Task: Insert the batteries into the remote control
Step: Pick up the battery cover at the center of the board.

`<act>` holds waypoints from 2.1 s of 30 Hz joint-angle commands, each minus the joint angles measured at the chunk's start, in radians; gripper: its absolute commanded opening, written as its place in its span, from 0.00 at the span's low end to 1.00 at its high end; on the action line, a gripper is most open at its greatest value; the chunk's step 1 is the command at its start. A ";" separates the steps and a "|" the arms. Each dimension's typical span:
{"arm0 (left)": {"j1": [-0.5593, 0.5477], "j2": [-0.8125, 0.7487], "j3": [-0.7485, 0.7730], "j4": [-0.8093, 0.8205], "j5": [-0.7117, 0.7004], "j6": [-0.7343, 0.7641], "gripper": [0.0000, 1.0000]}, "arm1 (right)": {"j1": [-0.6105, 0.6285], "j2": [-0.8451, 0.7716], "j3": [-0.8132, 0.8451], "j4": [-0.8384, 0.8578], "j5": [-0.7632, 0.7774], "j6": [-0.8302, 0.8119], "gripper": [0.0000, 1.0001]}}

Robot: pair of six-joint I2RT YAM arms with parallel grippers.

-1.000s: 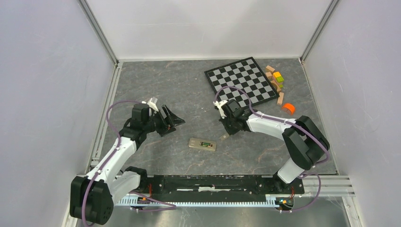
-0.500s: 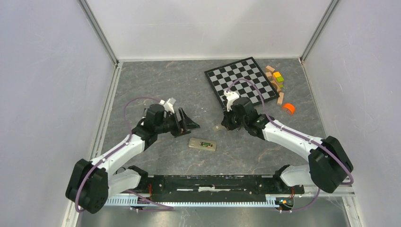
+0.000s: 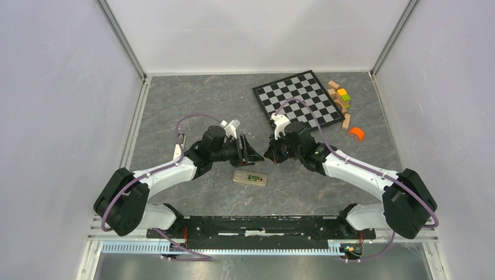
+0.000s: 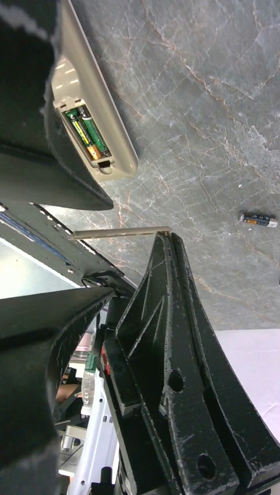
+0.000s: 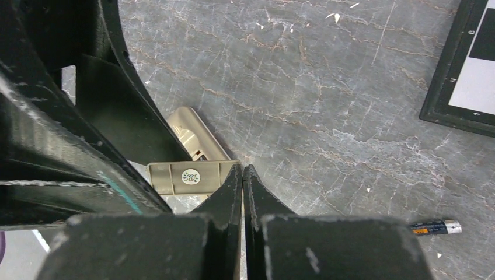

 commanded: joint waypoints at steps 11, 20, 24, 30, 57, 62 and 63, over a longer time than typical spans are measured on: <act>-0.034 0.020 0.055 0.054 -0.027 0.097 0.02 | 0.003 0.004 0.085 0.013 -0.019 0.017 0.01; -0.035 -0.054 0.143 -0.027 -0.057 0.578 0.02 | -0.070 -0.135 0.108 -0.027 0.041 0.281 0.70; -0.035 -0.044 0.147 0.087 -0.170 0.817 0.02 | -0.085 -0.199 0.053 0.060 0.042 0.575 0.70; -0.037 0.000 0.218 0.114 -0.185 1.222 0.02 | -0.091 -0.260 -0.007 0.211 0.027 0.860 0.70; -0.133 -0.162 0.048 0.388 -0.157 2.096 0.03 | -0.114 -0.230 -0.083 0.367 0.031 1.252 0.37; -0.137 -0.177 0.041 0.381 -0.151 2.090 0.06 | -0.114 -0.235 -0.088 0.381 0.028 1.263 0.27; -0.137 -0.180 0.039 0.378 -0.152 2.089 0.06 | -0.114 -0.233 -0.091 0.390 0.024 1.268 0.24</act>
